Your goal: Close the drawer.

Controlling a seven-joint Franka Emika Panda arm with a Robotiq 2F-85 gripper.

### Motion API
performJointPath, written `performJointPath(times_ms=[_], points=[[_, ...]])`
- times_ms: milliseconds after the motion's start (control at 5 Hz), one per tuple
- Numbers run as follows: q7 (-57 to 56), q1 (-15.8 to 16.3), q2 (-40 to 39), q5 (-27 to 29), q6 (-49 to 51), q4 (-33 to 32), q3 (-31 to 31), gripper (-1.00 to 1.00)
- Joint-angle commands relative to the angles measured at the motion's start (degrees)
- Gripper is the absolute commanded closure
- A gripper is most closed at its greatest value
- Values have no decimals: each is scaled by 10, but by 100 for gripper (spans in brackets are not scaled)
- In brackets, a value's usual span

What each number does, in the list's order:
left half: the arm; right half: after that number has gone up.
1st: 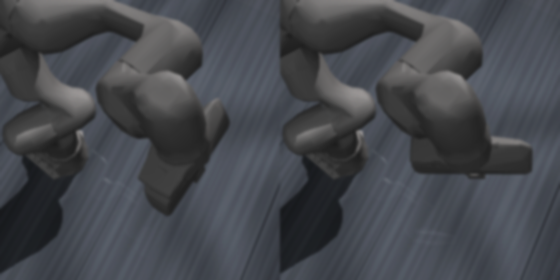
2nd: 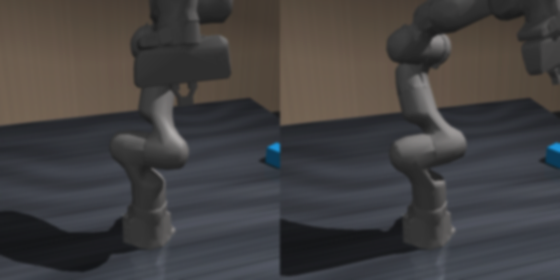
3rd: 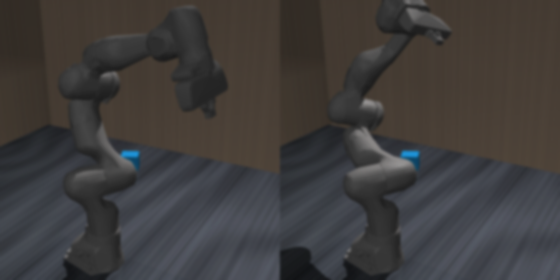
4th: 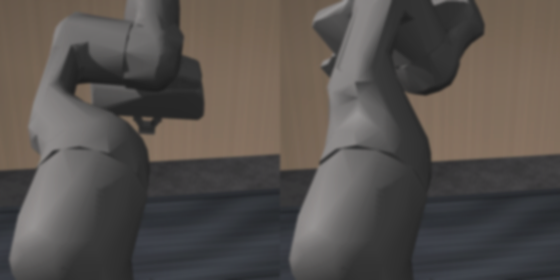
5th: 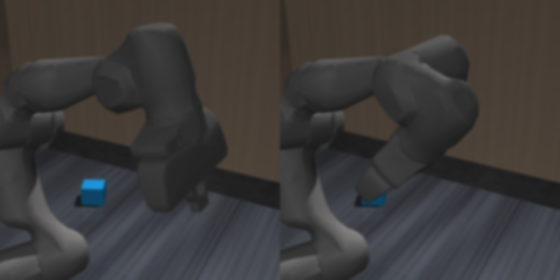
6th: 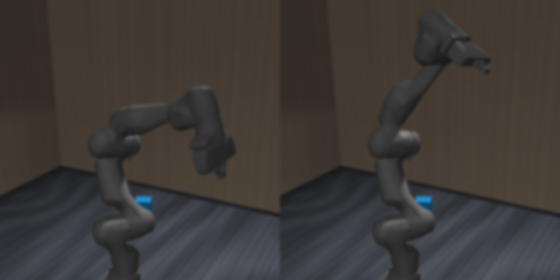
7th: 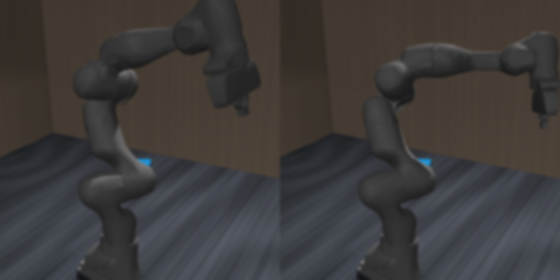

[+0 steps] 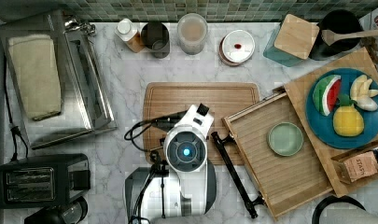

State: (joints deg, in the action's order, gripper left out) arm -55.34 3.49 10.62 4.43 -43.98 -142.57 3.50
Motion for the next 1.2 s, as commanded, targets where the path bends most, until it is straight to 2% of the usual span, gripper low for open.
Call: performJointPath(times_ms=[200,400,600,1000,1200], points=[[-110,4,75,-5,-37,-145,-23,100],[-124,-8,101,-35,-25,-172,-31,100],[-163,-29,94,-60,-44,-189,-51,100],[-236,-68,42,-89,-93,-192,-94,100],[-255,-75,2,-80,-105,-182,-107,100]])
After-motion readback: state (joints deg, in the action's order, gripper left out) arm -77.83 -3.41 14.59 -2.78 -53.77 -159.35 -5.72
